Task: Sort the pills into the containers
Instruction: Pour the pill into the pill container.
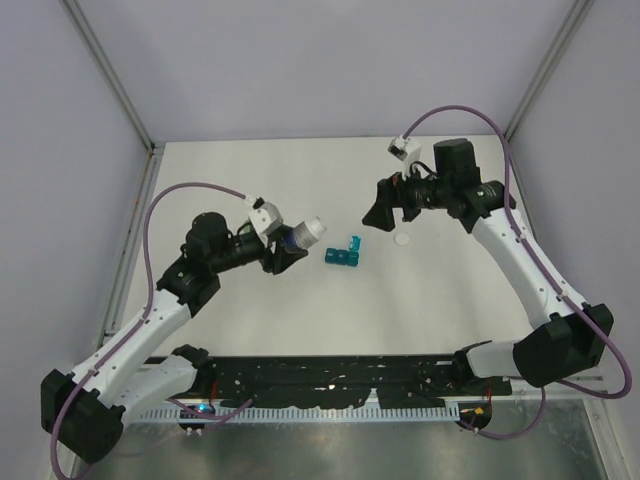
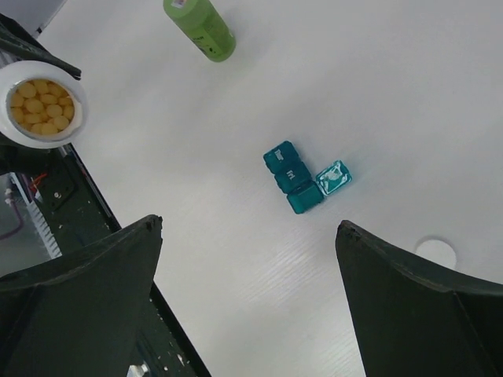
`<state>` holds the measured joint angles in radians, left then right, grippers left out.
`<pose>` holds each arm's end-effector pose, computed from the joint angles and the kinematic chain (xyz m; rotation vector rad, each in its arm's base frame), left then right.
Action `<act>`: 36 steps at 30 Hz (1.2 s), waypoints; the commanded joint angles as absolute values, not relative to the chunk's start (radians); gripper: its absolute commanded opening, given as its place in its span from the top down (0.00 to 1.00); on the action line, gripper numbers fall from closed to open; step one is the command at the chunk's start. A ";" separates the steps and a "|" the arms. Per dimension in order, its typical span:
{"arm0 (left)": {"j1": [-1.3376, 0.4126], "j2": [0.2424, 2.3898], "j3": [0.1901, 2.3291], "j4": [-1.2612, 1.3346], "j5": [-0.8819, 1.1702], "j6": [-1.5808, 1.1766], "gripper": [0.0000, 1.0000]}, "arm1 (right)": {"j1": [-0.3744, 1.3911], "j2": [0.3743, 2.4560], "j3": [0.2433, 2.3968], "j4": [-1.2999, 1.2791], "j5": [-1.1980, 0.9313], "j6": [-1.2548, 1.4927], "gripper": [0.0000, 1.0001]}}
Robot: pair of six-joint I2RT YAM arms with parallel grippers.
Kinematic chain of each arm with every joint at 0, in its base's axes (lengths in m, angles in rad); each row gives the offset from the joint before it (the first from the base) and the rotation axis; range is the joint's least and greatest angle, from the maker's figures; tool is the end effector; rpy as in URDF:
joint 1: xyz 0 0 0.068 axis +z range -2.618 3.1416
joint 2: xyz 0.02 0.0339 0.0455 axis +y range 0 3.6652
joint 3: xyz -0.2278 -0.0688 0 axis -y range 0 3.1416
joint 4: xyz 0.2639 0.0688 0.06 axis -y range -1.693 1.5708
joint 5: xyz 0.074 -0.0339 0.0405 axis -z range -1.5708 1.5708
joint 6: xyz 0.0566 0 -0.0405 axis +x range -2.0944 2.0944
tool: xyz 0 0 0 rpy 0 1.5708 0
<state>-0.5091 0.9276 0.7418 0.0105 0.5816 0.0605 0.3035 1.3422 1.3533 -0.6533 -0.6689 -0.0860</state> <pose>0.2234 -0.1603 0.2848 0.9062 1.5444 -0.8307 0.3010 0.1310 0.3274 -0.7824 2.0350 0.8588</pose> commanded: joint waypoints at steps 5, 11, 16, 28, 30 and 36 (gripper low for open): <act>-0.505 0.899 0.701 0.075 0.604 0.078 1.00 | 0.299 1.440 1.287 -0.620 -0.540 -0.192 0.05; -0.505 0.920 0.675 0.077 0.601 0.084 1.00 | 0.310 1.545 1.252 -0.537 -0.466 -0.192 0.00; -0.505 0.916 0.657 0.077 0.586 0.087 1.00 | 0.328 1.644 1.258 -0.493 -0.445 -0.180 0.00; -0.505 0.908 0.673 0.041 0.589 0.103 1.00 | 0.383 1.809 1.273 -0.440 -0.462 -0.153 0.04; -0.503 0.908 0.673 0.040 0.588 0.101 1.00 | 0.393 1.822 1.275 -0.439 -0.466 -0.152 0.04; -0.502 0.907 0.675 0.035 0.588 0.106 1.00 | 0.419 1.873 1.279 -0.426 -0.488 -0.135 0.04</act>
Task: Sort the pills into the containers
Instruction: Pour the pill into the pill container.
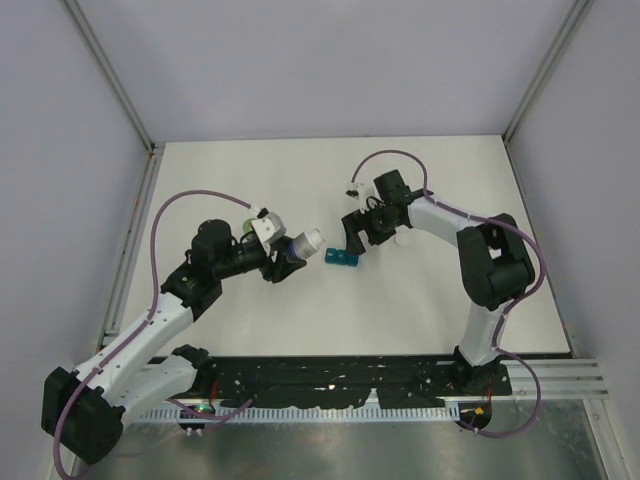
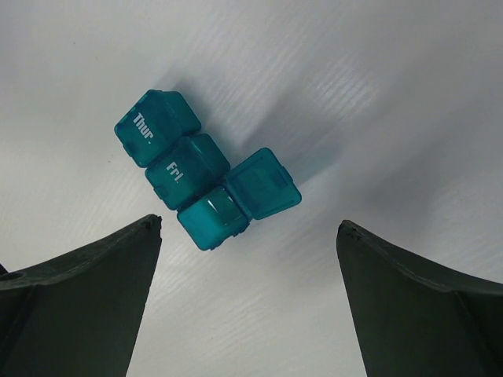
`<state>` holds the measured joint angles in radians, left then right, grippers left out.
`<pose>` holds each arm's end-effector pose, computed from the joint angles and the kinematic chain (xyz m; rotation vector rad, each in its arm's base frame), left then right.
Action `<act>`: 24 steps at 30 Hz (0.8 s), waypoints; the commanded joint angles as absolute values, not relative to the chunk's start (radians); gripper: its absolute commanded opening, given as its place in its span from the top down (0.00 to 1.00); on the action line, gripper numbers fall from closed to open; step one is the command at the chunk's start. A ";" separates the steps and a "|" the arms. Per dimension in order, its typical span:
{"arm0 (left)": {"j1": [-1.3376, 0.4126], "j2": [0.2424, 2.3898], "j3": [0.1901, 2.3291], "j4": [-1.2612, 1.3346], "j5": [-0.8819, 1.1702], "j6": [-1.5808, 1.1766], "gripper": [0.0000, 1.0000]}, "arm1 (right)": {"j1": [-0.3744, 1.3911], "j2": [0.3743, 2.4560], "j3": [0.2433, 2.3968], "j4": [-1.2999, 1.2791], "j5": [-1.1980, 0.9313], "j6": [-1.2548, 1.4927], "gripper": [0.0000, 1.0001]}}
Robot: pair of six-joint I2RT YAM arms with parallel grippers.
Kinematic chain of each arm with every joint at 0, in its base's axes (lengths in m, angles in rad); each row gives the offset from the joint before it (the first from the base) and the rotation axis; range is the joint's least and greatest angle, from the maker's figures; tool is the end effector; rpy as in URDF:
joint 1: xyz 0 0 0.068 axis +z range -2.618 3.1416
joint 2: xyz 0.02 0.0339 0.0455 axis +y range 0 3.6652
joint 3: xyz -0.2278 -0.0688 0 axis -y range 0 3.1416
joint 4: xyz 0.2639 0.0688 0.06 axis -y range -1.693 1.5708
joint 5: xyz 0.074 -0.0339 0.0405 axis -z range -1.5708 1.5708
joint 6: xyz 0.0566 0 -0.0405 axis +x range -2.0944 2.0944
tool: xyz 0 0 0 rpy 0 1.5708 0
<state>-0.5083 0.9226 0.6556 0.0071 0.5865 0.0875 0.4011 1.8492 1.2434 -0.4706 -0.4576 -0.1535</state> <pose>0.2205 -0.1587 0.2522 0.9368 1.6135 -0.8285 0.3520 0.1764 0.1217 -0.8675 2.4840 0.6888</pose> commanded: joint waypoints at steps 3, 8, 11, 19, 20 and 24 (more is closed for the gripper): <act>-0.497 0.905 0.678 0.034 0.588 0.106 1.00 | 0.425 1.888 1.282 -0.420 -0.502 -0.129 0.04; -0.497 0.907 0.678 0.032 0.589 0.107 1.00 | 0.428 1.911 1.295 -0.420 -0.526 -0.115 0.05; -0.497 0.907 0.680 0.031 0.589 0.107 1.00 | 0.430 1.914 1.290 -0.417 -0.551 -0.109 0.05; -0.497 0.908 0.683 0.029 0.588 0.107 1.00 | 0.433 1.896 1.249 -0.402 -0.583 -0.086 0.07; -0.497 0.910 0.683 0.029 0.588 0.109 1.00 | 0.433 1.893 1.238 -0.394 -0.587 -0.084 0.06; -0.497 0.908 0.684 0.028 0.584 0.114 1.00 | 0.442 1.873 1.215 -0.384 -0.594 -0.074 0.07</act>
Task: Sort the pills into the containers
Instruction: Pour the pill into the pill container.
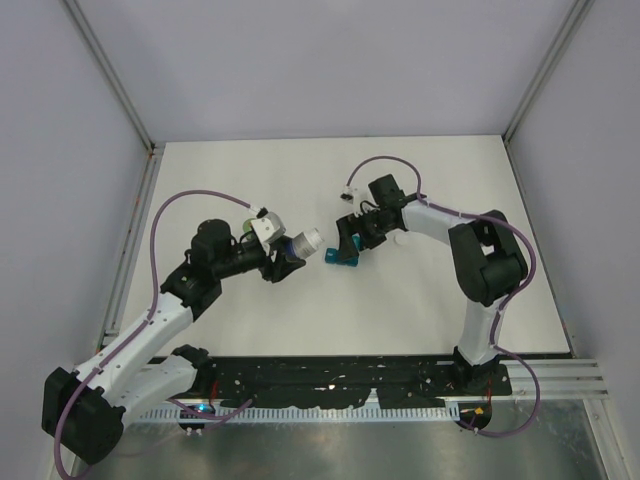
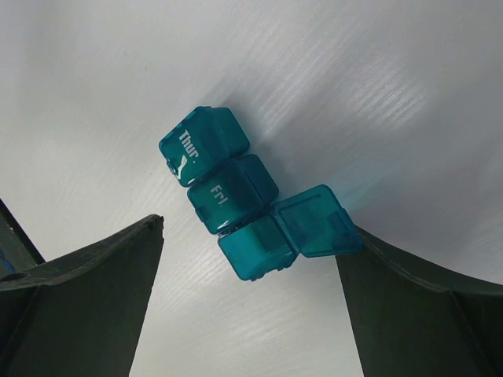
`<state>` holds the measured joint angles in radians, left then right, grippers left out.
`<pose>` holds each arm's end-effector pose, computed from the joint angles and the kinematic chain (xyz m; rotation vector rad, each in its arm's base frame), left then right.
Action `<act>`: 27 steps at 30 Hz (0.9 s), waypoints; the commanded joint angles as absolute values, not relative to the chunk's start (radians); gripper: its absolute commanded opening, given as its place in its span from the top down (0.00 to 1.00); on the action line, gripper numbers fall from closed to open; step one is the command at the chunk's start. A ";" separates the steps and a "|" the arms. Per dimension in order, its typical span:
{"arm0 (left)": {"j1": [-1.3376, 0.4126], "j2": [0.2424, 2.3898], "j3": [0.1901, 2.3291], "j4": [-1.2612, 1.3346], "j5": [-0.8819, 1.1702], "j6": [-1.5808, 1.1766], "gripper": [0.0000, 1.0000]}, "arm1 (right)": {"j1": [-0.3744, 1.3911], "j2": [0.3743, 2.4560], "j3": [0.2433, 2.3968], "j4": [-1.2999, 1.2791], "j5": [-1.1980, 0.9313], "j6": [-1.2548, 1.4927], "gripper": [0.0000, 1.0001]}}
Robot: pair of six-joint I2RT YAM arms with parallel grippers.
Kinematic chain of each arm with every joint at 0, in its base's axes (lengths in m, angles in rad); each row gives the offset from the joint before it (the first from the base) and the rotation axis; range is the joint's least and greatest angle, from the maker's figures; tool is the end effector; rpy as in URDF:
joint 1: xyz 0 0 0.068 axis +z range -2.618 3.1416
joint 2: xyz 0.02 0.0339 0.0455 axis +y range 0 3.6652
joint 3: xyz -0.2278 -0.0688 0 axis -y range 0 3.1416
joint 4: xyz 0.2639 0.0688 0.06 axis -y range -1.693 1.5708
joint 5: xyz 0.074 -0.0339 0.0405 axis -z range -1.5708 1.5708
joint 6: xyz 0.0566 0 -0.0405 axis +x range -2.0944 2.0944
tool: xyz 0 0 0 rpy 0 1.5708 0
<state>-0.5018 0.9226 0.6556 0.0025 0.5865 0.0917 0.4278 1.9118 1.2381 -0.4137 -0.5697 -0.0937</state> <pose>0.2214 -0.1572 0.2517 0.9346 1.6180 -0.8219 0.3480 0.1922 0.1027 -0.8619 2.4935 0.8677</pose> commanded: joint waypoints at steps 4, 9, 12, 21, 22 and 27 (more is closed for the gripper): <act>-0.497 0.908 0.683 0.025 0.581 0.117 1.00 | 0.449 1.861 1.198 -0.382 -0.595 -0.072 0.07; -0.495 0.904 0.681 0.020 0.580 0.120 1.00 | 0.457 1.841 1.174 -0.377 -0.589 -0.068 0.07; -0.494 0.904 0.678 0.017 0.578 0.121 1.00 | 0.456 1.819 1.161 -0.377 -0.586 -0.071 0.07; -0.495 0.899 0.673 0.020 0.578 0.129 1.00 | 0.463 1.779 1.129 -0.371 -0.586 -0.074 0.07; -0.495 0.900 0.673 0.018 0.575 0.129 1.00 | 0.466 1.776 1.126 -0.370 -0.586 -0.077 0.07; -0.495 0.899 0.667 0.015 0.571 0.137 1.00 | 0.489 1.755 1.117 -0.368 -0.586 -0.089 0.07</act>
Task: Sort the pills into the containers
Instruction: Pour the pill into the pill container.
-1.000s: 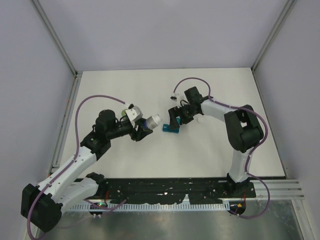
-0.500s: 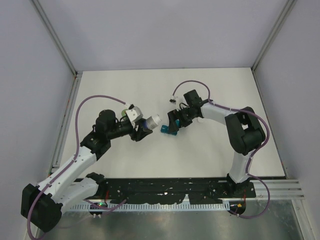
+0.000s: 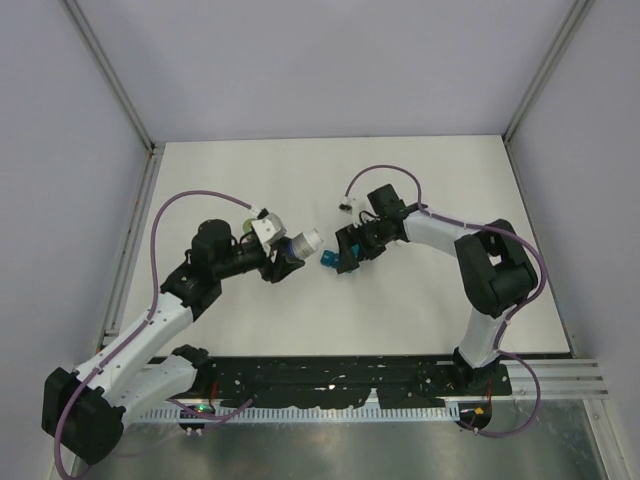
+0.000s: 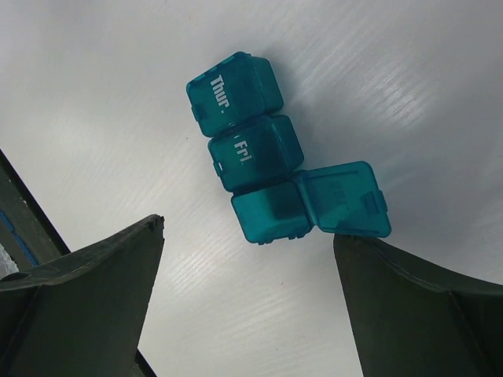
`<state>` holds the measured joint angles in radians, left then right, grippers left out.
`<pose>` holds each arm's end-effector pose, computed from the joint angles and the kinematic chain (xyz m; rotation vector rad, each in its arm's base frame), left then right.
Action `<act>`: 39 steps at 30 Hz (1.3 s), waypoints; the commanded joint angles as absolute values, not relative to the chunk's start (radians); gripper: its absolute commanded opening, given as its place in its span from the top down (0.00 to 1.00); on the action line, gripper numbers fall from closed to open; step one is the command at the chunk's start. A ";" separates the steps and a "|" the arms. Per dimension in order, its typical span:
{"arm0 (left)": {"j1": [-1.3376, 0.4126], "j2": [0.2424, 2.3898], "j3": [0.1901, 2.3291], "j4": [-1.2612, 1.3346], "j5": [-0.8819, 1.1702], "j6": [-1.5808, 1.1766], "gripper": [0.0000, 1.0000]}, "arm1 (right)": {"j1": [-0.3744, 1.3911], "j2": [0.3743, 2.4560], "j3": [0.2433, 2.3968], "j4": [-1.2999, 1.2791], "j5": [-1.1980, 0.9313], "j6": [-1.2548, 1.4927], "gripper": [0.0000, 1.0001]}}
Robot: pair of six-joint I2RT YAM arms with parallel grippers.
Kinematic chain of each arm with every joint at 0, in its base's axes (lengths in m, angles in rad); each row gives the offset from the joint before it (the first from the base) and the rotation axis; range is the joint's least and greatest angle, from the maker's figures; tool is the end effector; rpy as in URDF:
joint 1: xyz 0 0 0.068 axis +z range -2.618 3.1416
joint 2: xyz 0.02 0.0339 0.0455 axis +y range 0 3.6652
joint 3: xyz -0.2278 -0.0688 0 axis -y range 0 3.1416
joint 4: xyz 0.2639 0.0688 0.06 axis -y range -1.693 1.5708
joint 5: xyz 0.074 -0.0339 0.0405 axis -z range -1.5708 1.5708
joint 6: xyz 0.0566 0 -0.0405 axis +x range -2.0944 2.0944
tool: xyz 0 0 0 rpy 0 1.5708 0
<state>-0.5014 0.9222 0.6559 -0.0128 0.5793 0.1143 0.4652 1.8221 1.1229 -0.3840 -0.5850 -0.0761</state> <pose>0.2214 -0.1567 0.2500 0.9479 1.6222 -0.8019 0.3203 0.1957 0.1032 -0.8951 2.4875 0.9057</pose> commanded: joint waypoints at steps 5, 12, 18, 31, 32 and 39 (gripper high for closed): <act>-0.495 0.897 0.666 0.020 0.571 0.140 1.00 | 0.508 1.746 1.108 -0.367 -0.584 -0.095 0.07; -0.495 0.897 0.663 0.018 0.569 0.141 1.00 | 0.515 1.730 1.085 -0.359 -0.584 -0.098 0.07; -0.495 0.899 0.663 0.021 0.569 0.140 1.00 | 0.518 1.721 1.075 -0.350 -0.594 -0.100 0.07; -0.495 0.891 0.653 0.020 0.561 0.152 1.00 | 0.554 1.706 1.055 -0.337 -0.606 -0.120 0.07; -0.495 0.893 0.652 0.020 0.560 0.150 1.00 | 0.555 1.704 1.051 -0.331 -0.604 -0.121 0.07; -0.495 0.888 0.653 0.018 0.558 0.152 1.00 | 0.586 1.695 1.045 -0.324 -0.597 -0.135 0.07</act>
<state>-0.5007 0.9092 0.6556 -0.0166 0.5644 0.1390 0.5663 1.7432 1.0466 -0.3595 -0.5892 -0.1089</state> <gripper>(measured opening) 0.550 0.927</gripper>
